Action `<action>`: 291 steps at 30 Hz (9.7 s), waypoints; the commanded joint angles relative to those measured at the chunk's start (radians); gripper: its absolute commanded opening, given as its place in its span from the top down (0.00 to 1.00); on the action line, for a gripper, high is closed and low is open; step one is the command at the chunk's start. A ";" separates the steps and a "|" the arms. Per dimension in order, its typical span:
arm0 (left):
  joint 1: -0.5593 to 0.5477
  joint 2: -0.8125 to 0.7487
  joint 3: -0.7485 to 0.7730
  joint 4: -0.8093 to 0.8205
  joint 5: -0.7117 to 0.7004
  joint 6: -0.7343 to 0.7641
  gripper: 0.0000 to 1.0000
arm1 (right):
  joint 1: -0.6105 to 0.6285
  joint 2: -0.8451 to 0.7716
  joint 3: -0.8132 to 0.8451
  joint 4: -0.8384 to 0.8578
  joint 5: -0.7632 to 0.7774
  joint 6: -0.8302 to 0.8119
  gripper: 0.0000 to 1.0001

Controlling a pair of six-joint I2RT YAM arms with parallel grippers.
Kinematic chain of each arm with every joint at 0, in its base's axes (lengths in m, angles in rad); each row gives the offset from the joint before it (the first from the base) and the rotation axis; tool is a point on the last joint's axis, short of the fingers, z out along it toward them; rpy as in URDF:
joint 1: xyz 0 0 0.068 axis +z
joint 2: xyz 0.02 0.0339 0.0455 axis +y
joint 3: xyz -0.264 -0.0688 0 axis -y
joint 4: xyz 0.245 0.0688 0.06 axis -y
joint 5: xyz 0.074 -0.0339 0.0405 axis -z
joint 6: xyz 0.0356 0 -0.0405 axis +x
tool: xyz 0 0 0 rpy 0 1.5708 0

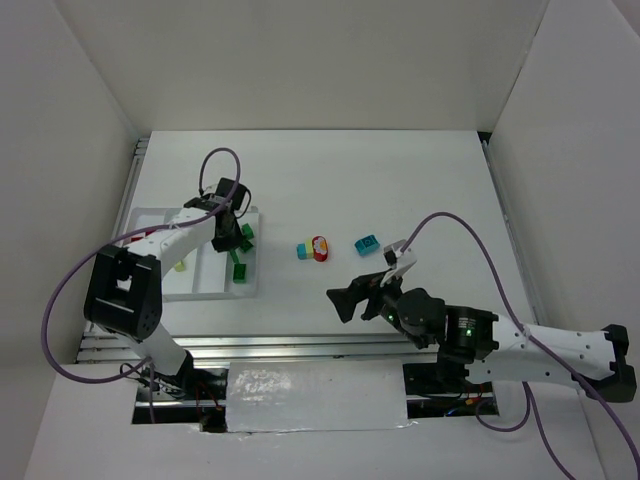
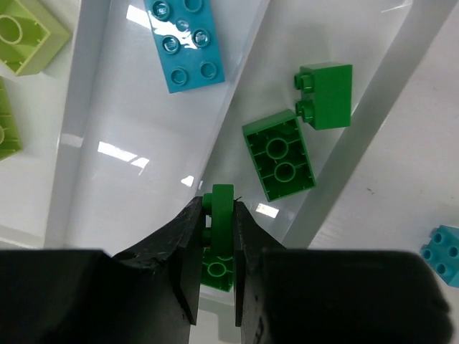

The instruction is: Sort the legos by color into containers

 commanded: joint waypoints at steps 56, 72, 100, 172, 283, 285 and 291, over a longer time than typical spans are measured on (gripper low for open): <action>0.007 -0.158 -0.110 -0.029 -0.184 -0.211 0.76 | -0.483 0.517 0.224 -0.291 -0.213 0.278 0.00; 0.015 -0.017 -0.104 0.053 -0.157 -0.228 0.80 | -0.485 0.489 0.212 -0.304 -0.207 0.247 0.00; 0.015 0.072 0.010 0.166 -0.116 -0.153 0.75 | -0.483 0.541 0.204 -0.281 -0.233 0.229 0.00; -0.015 -0.677 -0.314 0.353 1.113 0.129 0.00 | -0.537 0.463 0.070 0.377 -1.349 -0.193 1.00; 0.161 -0.103 -0.116 0.053 0.021 -0.081 0.65 | -0.563 0.305 0.015 0.150 -1.094 -0.153 0.00; 0.161 -0.109 -0.123 0.068 0.038 -0.070 0.62 | -0.563 0.314 0.012 0.156 -1.095 -0.150 0.00; 0.161 -0.119 -0.114 0.073 0.044 -0.066 0.43 | -0.563 0.346 0.020 0.179 -1.108 -0.143 0.00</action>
